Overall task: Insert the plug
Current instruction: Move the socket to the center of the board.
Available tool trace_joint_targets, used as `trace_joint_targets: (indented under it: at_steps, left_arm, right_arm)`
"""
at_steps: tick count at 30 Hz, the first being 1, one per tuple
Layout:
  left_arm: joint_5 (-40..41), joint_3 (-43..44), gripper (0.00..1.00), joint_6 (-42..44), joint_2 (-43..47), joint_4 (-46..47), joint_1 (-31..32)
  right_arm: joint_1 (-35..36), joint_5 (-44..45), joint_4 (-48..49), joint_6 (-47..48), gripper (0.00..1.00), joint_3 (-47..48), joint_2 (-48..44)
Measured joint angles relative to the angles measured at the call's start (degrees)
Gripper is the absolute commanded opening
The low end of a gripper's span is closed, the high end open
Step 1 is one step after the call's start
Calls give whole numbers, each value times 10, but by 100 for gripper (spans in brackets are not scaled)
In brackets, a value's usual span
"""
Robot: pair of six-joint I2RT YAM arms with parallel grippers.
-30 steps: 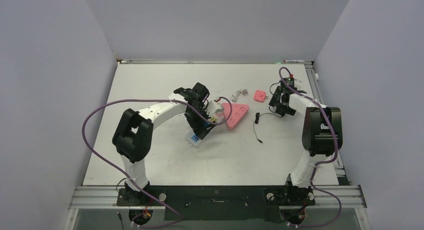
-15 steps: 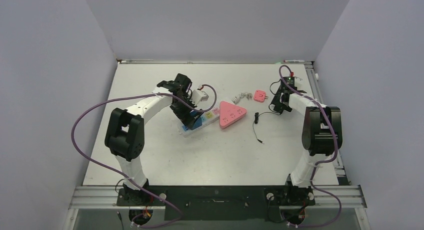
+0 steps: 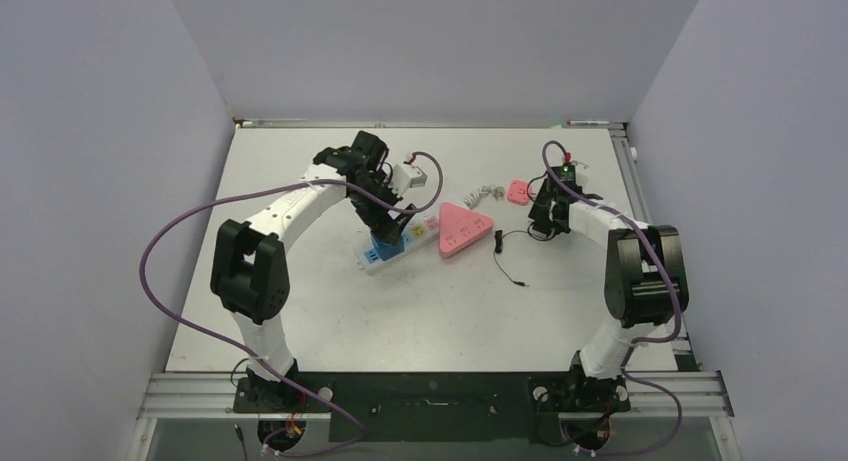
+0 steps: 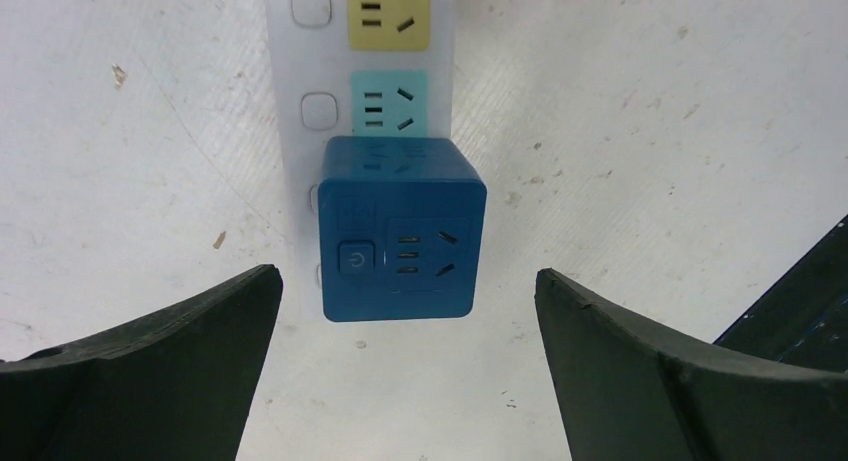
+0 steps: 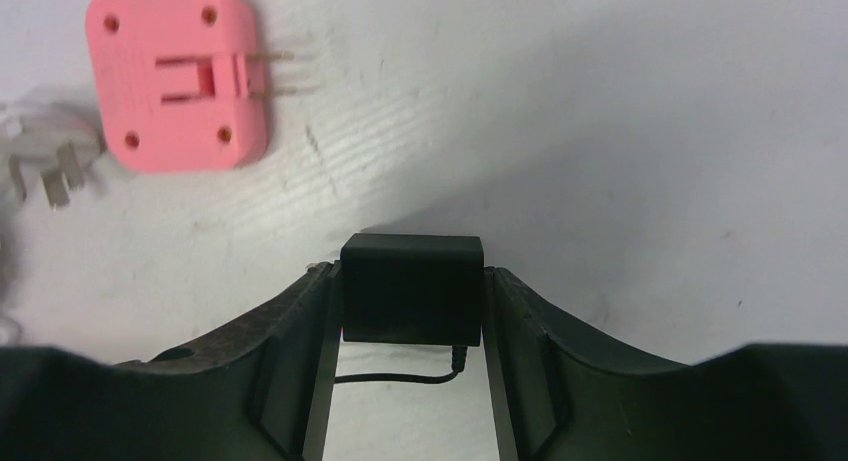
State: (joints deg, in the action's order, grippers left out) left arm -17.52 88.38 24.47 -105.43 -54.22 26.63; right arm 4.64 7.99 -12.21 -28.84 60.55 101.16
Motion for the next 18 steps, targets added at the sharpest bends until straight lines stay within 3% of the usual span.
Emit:
trace_joint_targets:
  at_steps: [7, 18]
  left_arm:
    - [-52, 56, 96, 9, 26, -17, -16]
    - [-120, 46, 96, 95, 162, -13, -14]
  right_arm:
    - [67, -14, -44, 5, 34, -43, -98]
    - [227, -92, -92, 43, 43, -42, -307]
